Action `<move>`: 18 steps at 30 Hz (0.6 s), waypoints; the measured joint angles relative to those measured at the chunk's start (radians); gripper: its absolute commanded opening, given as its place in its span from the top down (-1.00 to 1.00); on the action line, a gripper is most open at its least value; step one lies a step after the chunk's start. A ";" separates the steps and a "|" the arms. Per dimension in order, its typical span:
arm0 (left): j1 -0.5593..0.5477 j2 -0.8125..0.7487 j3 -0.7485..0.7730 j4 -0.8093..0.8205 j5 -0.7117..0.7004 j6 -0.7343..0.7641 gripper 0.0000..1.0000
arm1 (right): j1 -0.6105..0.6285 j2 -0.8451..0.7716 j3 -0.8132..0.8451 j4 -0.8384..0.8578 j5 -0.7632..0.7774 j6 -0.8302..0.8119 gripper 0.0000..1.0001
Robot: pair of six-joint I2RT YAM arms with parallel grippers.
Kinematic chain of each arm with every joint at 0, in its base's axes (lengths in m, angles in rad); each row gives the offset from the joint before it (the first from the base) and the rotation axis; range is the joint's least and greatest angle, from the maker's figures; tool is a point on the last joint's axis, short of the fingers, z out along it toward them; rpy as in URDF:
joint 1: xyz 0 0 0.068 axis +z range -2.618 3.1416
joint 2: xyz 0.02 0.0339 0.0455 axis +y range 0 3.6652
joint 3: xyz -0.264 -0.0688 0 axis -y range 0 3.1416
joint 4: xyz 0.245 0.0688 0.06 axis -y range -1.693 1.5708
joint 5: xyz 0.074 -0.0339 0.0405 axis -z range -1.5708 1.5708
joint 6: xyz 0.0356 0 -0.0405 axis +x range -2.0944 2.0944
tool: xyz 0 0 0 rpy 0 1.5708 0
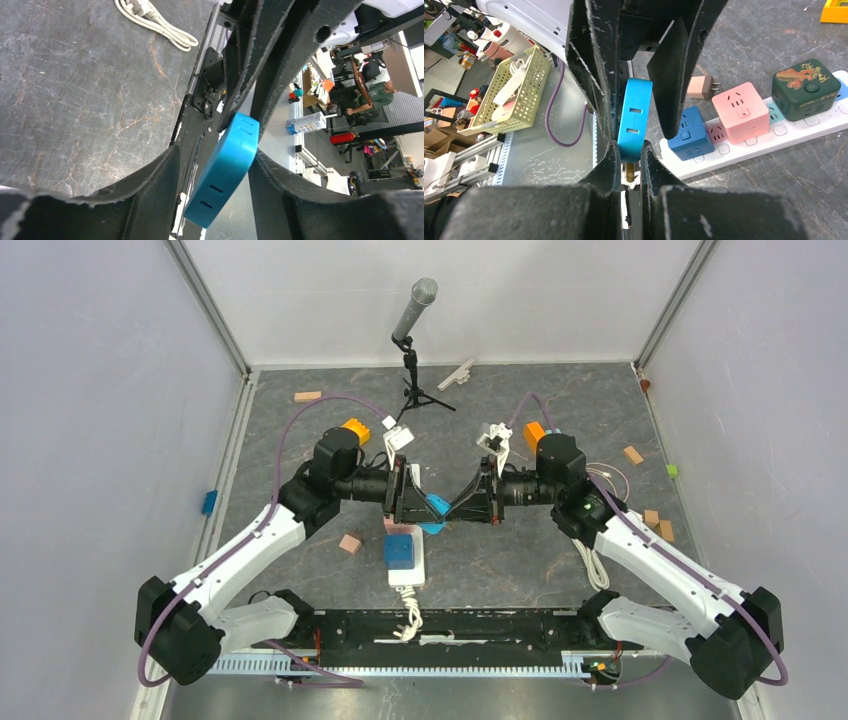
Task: Insert the plug
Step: Pick up the plug from the center of the board.
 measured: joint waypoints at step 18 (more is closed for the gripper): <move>-0.022 -0.072 -0.064 0.063 -0.028 -0.055 -0.34 | 0.000 0.034 0.000 0.021 -0.002 0.048 1.00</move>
